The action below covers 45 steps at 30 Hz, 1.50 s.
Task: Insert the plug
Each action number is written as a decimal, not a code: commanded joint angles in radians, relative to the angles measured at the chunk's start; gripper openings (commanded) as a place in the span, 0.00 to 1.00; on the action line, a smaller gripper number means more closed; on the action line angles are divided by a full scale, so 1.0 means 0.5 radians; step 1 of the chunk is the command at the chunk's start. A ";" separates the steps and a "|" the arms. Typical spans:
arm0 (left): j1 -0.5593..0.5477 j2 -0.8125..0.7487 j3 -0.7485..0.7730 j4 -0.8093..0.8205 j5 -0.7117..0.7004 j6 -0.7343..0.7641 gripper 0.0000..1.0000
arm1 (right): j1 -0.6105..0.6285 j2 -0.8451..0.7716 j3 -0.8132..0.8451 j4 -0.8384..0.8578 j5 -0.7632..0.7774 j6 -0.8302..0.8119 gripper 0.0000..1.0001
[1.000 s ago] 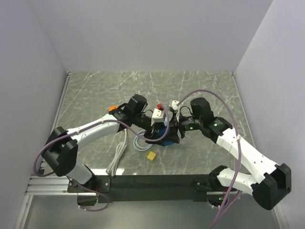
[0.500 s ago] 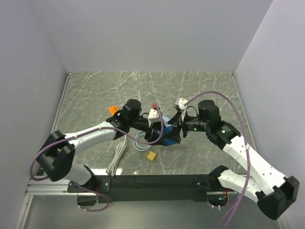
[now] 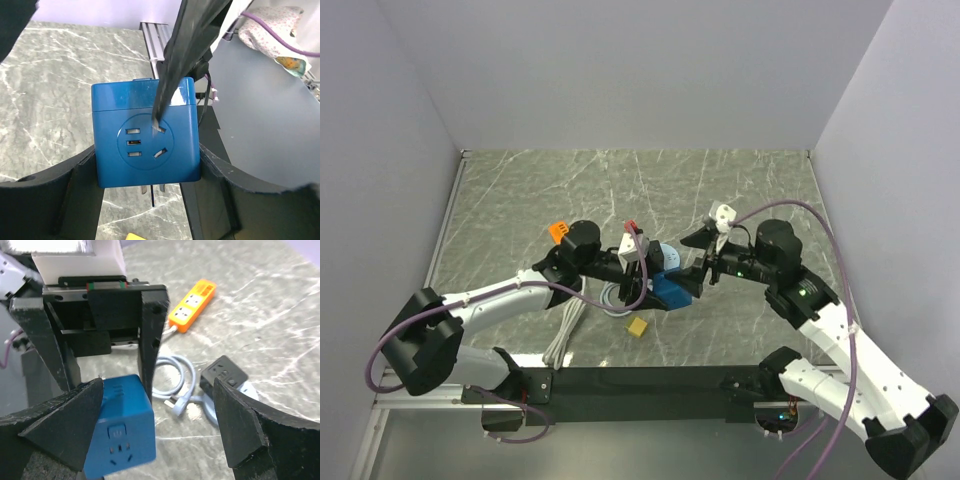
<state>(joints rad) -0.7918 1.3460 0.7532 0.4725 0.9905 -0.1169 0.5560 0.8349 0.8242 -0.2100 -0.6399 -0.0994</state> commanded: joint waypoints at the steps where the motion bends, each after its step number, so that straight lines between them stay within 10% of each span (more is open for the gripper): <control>1: 0.000 -0.127 -0.027 0.260 -0.057 -0.054 0.00 | -0.032 -0.184 -0.090 0.193 0.059 0.073 0.96; 37: 0.013 -0.428 -0.141 0.365 -0.242 -0.110 0.00 | -0.112 -0.056 -0.154 0.331 -0.862 0.128 0.98; 45: 0.013 -0.379 -0.153 0.445 -0.244 -0.150 0.00 | -0.112 -0.025 -0.145 0.365 -0.877 0.159 0.51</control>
<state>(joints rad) -0.7887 1.1564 0.6746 0.5907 0.8791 -0.1799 0.5011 0.8200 0.7444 -0.0738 -1.0447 -0.0410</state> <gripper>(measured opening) 0.666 0.650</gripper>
